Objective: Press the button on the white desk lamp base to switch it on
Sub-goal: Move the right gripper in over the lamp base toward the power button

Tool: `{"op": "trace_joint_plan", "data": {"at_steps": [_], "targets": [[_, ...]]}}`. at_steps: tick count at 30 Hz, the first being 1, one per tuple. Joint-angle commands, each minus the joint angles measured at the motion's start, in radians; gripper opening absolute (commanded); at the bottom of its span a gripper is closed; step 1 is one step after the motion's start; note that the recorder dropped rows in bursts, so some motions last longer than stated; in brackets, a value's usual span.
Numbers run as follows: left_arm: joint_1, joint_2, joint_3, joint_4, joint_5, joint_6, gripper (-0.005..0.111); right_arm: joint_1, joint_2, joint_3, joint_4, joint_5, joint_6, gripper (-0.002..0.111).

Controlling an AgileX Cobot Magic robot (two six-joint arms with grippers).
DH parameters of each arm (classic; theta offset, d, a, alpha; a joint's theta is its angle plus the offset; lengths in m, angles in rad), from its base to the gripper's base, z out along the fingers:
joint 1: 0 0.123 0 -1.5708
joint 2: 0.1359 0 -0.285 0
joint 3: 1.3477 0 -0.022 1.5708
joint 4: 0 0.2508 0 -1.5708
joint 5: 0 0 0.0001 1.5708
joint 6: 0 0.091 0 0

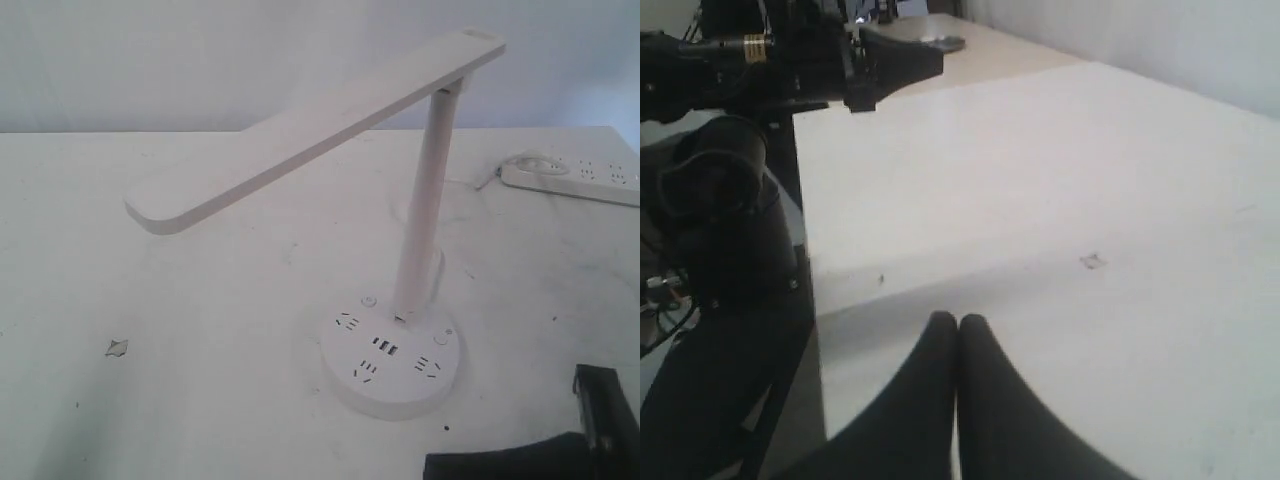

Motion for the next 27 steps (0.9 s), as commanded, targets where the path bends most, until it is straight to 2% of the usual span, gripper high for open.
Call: {"op": "trace_joint_plan", "data": {"at_steps": [1, 4, 8, 12, 17, 20, 21, 23, 27], "targets": [[0.002, -0.004, 0.003, -0.004, 0.003, -0.001, 0.000, 0.001, -0.004, 0.003, 0.199, -0.008, -0.173, 0.000], [0.002, -0.004, 0.003, -0.004, 0.003, -0.001, 0.000, 0.001, 0.013, 0.001, 0.331, -0.008, -0.301, 0.000], [0.002, -0.004, 0.003, -0.004, 0.003, -0.001, 0.000, 0.001, 0.089, -0.006, 0.468, -0.008, -0.378, 0.000], [0.002, -0.004, 0.003, -0.004, 0.003, -0.001, 0.000, 0.009, 0.227, -0.074, 0.487, -0.008, -0.388, 0.000], [0.002, -0.004, 0.003, -0.004, 0.003, -0.001, 0.000, 0.166, 0.409, -0.173, 0.624, -0.008, -0.388, 0.000], [0.002, -0.004, 0.003, -0.004, 0.003, -0.001, 0.000, 0.317, 0.502, -0.243, 0.733, -0.008, -0.405, 0.000], [0.002, -0.004, 0.003, -0.004, 0.003, -0.001, 0.000, 0.418, 0.562, -0.281, 0.799, -0.008, -0.538, 0.000], [0.002, -0.004, 0.003, -0.004, 0.003, -0.001, 0.000, 0.526, 0.617, -0.316, 0.865, -0.008, -0.731, 0.000], [0.002, -0.004, 0.003, -0.004, 0.003, -0.001, 0.000, 0.661, 0.675, -0.327, 0.908, 0.036, -1.096, 0.000]]}}
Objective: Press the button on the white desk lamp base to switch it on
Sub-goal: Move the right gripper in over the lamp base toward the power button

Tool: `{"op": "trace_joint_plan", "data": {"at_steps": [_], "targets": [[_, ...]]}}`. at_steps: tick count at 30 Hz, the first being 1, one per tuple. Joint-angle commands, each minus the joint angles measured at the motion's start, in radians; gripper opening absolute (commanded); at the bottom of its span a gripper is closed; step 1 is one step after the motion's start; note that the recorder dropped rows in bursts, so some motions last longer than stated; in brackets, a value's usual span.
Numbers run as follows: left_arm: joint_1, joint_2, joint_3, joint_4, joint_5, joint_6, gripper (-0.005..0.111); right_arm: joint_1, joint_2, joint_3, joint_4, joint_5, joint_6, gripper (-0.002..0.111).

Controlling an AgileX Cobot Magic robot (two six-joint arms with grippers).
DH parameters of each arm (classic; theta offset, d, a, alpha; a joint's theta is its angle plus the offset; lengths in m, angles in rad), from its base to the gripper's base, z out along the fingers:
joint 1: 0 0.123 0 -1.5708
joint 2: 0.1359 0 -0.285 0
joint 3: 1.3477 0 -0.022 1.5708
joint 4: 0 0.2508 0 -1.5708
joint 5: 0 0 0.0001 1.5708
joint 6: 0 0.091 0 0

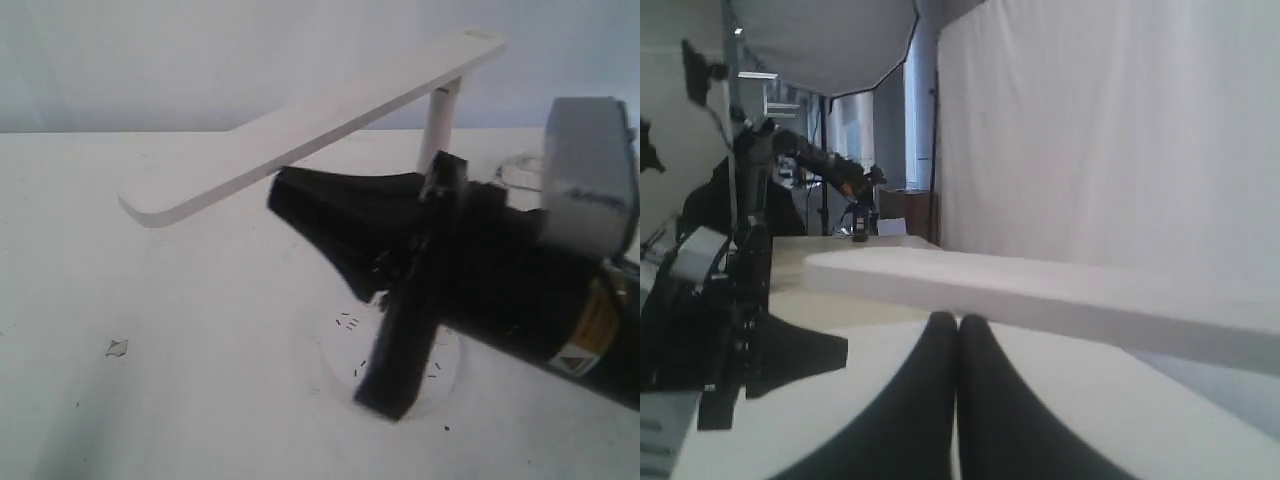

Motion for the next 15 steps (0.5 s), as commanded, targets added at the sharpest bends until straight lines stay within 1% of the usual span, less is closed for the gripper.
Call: {"op": "trace_joint_plan", "data": {"at_steps": [1, 3, 5, 7, 9, 12, 14, 15], "targets": [[0.002, -0.004, 0.003, -0.004, 0.003, -0.001, 0.000, 0.127, 0.051, -0.006, 0.046, 0.079, -0.393, 0.000], [0.002, -0.004, 0.003, -0.004, 0.003, -0.001, 0.000, 0.159, 0.046, 0.018, 0.048, 0.202, -0.443, 0.000], [0.002, -0.004, 0.003, -0.004, 0.003, -0.001, 0.000, 0.174, 0.025, 0.051, 0.051, 0.307, -0.445, 0.000], [0.002, -0.004, 0.003, -0.004, 0.003, -0.001, 0.000, 0.177, 0.000, 0.089, 0.058, 0.367, -0.445, 0.000], [0.002, -0.004, 0.003, -0.004, 0.003, -0.001, 0.000, 0.177, -0.034, 0.133, 0.123, 0.420, -0.445, 0.000], [0.002, -0.004, 0.003, -0.004, 0.003, -0.001, 0.000, 0.177, -0.090, 0.170, 0.374, 0.564, -0.438, 0.000], [0.002, -0.004, 0.003, -0.004, 0.003, -0.001, 0.000, 0.177, -0.124, 0.173, 0.645, 0.699, -0.438, 0.000], [0.002, -0.004, 0.003, -0.004, 0.003, -0.001, 0.000, 0.177, -0.134, 0.173, 0.756, 0.733, -0.446, 0.000]]}}
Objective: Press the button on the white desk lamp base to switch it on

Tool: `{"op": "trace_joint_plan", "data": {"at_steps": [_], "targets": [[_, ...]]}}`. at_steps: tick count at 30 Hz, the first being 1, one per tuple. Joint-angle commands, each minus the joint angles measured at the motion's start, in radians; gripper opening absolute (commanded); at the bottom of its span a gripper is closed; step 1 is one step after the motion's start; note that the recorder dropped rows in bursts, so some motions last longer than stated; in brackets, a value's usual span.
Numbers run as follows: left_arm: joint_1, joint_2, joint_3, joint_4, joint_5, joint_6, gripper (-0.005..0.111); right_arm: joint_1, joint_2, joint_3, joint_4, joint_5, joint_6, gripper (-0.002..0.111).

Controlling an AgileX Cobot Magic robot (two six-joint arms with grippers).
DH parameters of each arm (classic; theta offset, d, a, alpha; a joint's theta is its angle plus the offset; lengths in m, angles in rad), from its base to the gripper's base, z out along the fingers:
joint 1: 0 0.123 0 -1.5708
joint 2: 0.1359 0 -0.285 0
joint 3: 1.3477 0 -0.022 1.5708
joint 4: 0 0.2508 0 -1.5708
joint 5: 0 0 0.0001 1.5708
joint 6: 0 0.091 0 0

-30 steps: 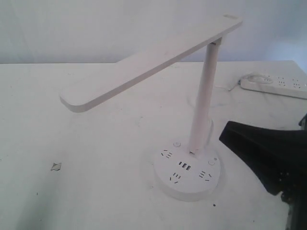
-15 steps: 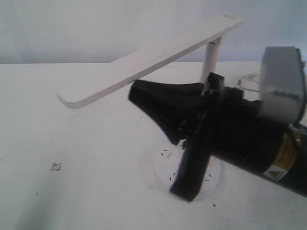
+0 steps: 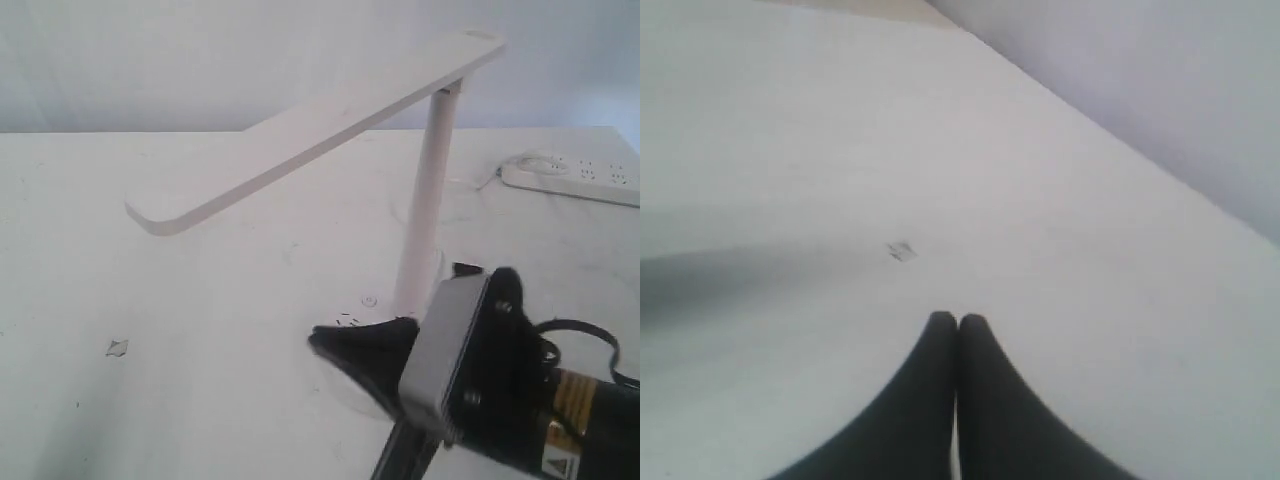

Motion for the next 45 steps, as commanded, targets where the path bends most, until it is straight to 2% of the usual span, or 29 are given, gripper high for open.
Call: {"op": "trace_joint_plan", "data": {"at_steps": [1, 3, 7, 10, 13, 19, 27, 40, 45], "targets": [[0.002, -0.004, 0.003, -0.004, 0.003, -0.001, 0.000, 0.002, -0.058, 0.013, 0.555, 0.213, -0.026, 0.000], [0.002, -0.004, 0.003, -0.004, 0.003, -0.001, 0.000, 0.002, -0.059, 0.013, 0.696, 0.218, -0.042, 0.000], [0.002, -0.004, 0.003, -0.004, 0.003, -0.001, 0.000, -0.001, -0.059, 0.003, 0.727, 0.258, -0.042, 0.000], [0.002, -0.004, 0.003, -0.004, 0.003, -0.001, 0.000, -0.033, -0.040, -0.004, 0.756, 0.350, -0.042, 0.000], [0.002, -0.004, 0.003, -0.004, 0.003, -0.001, 0.000, -0.078, -0.006, -0.006, 0.794, 0.352, -0.042, 0.000], [0.002, -0.004, 0.003, -0.004, 0.003, -0.001, 0.000, -0.165, 0.065, -0.090, 0.794, 0.423, -0.051, 0.000], [0.002, -0.004, 0.003, -0.004, 0.003, -0.001, 0.000, -0.255, 0.167, -0.246, 0.785, 0.706, -0.179, 0.000], [0.002, -0.004, 0.003, -0.004, 0.003, -0.001, 0.000, -0.373, 0.182, -0.285, 0.651, 0.844, -0.179, 0.000], [0.002, -0.004, 0.003, -0.004, 0.003, -0.001, 0.000, -0.391, 0.244, -0.355, 0.650, 0.916, -0.213, 0.000]]}}
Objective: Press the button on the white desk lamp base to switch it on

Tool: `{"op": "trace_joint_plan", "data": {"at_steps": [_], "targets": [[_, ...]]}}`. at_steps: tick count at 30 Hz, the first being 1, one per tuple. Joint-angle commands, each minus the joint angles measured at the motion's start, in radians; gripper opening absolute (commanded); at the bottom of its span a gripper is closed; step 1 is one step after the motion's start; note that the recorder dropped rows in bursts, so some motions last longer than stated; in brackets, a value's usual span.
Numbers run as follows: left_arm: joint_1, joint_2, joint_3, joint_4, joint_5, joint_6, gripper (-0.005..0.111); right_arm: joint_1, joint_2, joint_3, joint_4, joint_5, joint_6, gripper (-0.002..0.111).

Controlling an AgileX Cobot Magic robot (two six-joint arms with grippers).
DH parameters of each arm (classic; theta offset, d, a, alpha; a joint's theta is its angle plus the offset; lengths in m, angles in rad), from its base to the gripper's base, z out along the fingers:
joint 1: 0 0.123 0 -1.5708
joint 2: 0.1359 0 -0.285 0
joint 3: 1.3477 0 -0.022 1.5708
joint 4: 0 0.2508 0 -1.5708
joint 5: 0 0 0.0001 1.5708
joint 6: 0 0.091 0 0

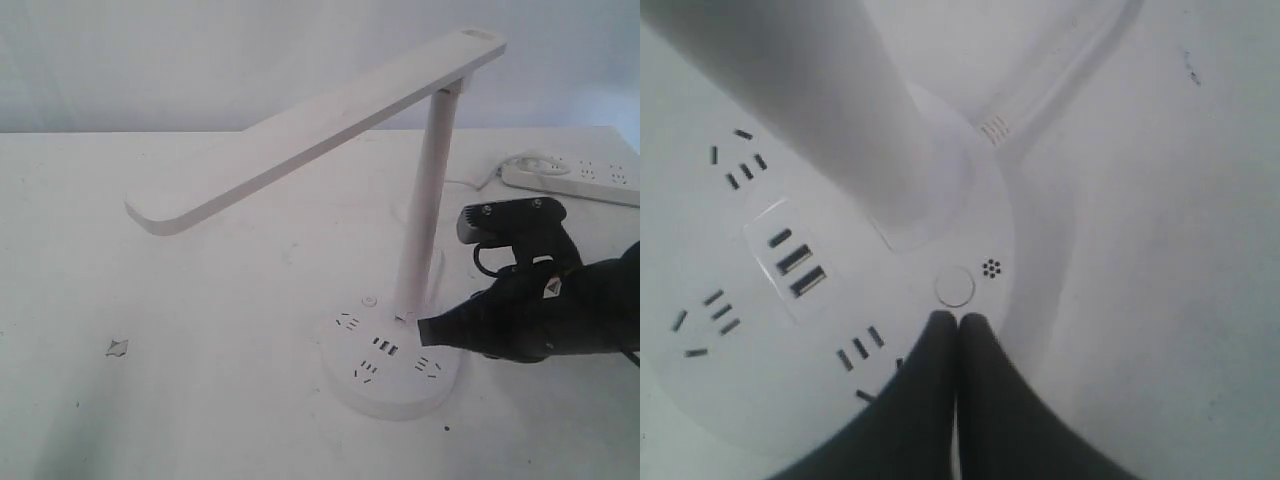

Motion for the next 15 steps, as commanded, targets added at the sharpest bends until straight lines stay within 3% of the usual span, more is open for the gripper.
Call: {"op": "trace_joint_plan", "data": {"at_steps": [1, 4, 15], "targets": [[0.002, -0.004, 0.003, -0.004, 0.003, -0.001, 0.000, -0.014, 0.067, -0.074, -0.016, 0.078, -0.055, 0.000], [0.002, -0.004, 0.003, -0.004, 0.003, -0.001, 0.000, -0.014, 0.113, -0.117, -0.016, 0.142, -0.087, 0.000], [0.002, -0.004, 0.003, -0.004, 0.003, -0.001, 0.000, -0.014, 0.200, -0.169, -0.016, 0.114, -0.112, 0.000]]}}
